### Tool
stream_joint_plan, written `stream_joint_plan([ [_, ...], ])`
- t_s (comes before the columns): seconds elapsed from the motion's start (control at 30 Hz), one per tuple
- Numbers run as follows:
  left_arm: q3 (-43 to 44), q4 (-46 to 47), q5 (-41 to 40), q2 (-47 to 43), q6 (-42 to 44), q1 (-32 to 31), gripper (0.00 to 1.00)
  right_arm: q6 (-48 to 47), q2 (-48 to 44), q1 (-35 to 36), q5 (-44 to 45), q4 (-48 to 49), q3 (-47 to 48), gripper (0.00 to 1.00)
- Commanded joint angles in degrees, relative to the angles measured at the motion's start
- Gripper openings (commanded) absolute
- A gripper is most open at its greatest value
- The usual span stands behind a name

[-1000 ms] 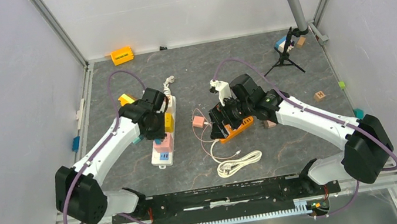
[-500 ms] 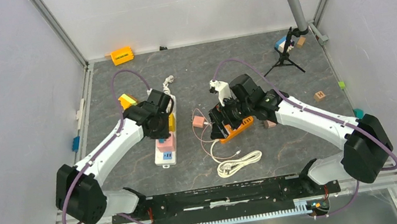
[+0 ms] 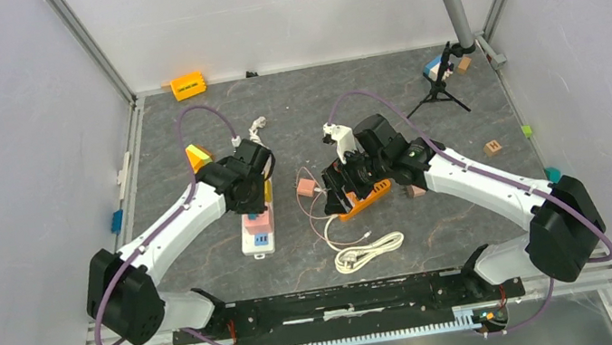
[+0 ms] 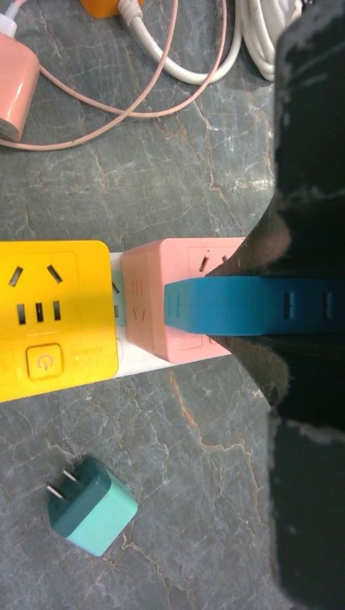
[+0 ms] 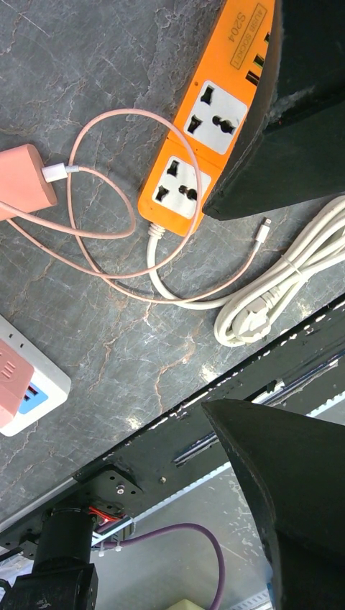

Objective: Insert the plug
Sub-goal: Insert the plug into the socket.

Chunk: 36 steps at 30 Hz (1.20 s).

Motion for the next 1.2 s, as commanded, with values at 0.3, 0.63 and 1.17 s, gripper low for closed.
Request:
stream_joint_plan([
  [0.3,1.7,-3.9,6.4,1.4,-4.3,-1.9,0.42,-0.8,-0.1,0.0,-0.8,0.2,-0.4,0.98],
  [0.63,5.1,-6.2,3.2,-0.5,-4.4,-1.9,0.46,-0.7,0.2,0.0,-1.2,0.4,-0.5,0.98],
  [1.17,5.8,-7.0,1.4,1.0,-3.8,-1.9,0.11,-0.5,0.4,0.0,-2.1,0.7,-0.7,0.98],
])
